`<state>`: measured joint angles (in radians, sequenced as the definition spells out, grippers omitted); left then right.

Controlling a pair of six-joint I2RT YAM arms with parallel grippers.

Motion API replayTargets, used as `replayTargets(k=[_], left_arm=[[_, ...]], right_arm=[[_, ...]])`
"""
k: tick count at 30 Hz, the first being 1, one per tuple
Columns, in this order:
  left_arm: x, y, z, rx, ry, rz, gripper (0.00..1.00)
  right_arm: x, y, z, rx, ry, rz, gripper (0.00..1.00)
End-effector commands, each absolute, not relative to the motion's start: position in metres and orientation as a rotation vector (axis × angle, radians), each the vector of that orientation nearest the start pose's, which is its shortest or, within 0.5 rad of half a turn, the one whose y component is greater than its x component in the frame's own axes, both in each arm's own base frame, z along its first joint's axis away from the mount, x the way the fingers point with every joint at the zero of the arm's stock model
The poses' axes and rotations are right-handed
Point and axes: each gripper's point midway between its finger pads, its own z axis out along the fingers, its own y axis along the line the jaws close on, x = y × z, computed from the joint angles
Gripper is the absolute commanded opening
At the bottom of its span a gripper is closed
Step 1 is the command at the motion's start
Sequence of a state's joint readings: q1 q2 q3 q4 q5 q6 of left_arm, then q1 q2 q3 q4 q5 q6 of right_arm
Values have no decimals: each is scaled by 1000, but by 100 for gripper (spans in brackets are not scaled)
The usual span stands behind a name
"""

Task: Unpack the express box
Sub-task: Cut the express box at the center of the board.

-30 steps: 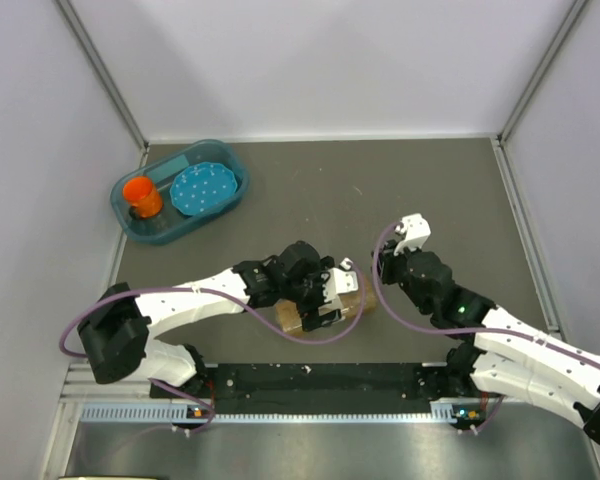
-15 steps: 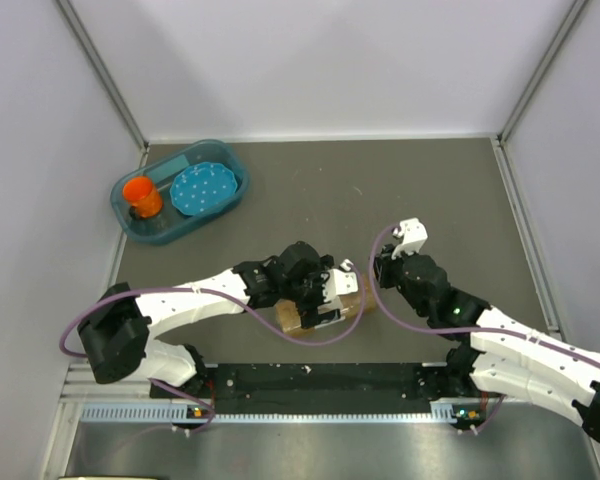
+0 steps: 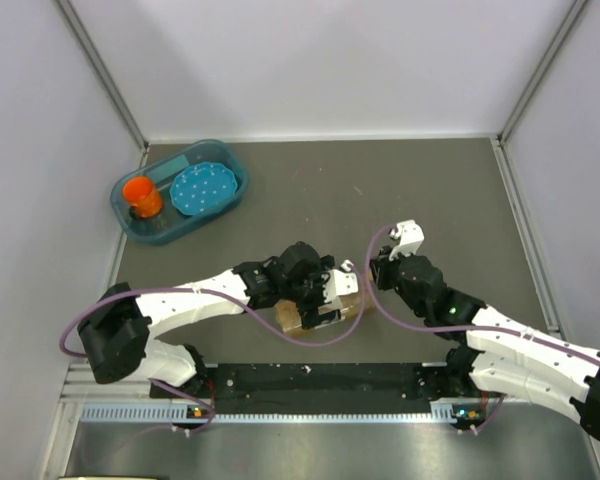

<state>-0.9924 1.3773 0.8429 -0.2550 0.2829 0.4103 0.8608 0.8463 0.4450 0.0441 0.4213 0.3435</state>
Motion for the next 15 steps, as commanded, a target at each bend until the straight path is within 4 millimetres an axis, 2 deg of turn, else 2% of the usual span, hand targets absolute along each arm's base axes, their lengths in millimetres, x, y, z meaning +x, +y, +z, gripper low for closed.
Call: replayTargets(k=[1,7,10,15], left_arm=[[161,-323,108,1649,1690,-659,99],[154,-323,105,1673,1681,-682,99],[153,-323,105,1681,1675,-683,91],[150,-325,106,1689,1662,-687,88]], right_arm=[[246,189,151,-192,1891,402,0],[245,186,161,-182,1871,405,0],[244,187,165,-184,1868,414,0],[244,190,160,-191,1885,421,0]])
